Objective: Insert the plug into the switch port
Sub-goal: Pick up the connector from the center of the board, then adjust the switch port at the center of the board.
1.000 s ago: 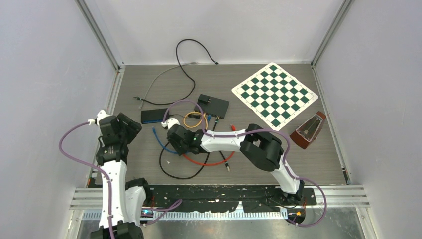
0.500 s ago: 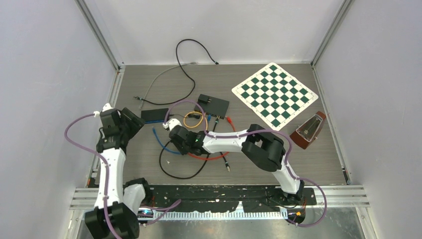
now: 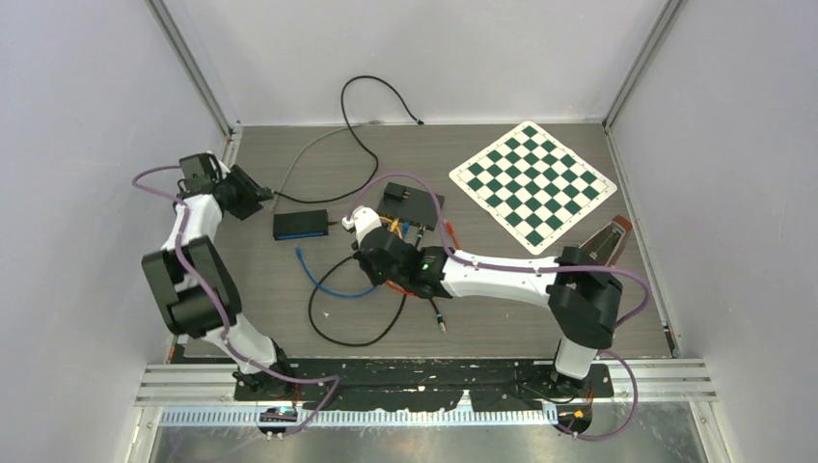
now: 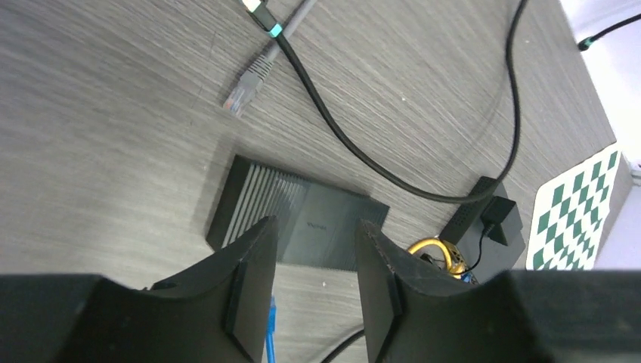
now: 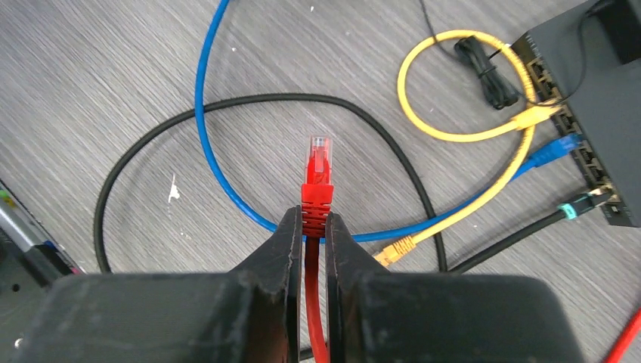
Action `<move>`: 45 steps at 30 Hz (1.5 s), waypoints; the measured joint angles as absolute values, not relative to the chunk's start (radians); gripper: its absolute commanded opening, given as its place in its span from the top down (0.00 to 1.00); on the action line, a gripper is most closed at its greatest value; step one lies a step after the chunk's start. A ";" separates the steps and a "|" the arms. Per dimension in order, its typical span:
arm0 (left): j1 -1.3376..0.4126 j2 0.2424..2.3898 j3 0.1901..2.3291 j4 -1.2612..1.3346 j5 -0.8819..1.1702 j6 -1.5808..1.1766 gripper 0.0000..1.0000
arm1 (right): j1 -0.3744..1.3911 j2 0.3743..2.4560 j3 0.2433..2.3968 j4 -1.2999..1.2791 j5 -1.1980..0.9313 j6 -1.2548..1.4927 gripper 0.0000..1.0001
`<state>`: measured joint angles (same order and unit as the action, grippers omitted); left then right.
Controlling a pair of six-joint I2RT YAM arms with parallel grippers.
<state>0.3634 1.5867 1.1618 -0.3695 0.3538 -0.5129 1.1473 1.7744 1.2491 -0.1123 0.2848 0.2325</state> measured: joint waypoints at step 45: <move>0.362 1.718 0.967 -0.361 0.465 -0.587 0.73 | 1.055 1.477 1.029 0.033 0.253 0.007 0.95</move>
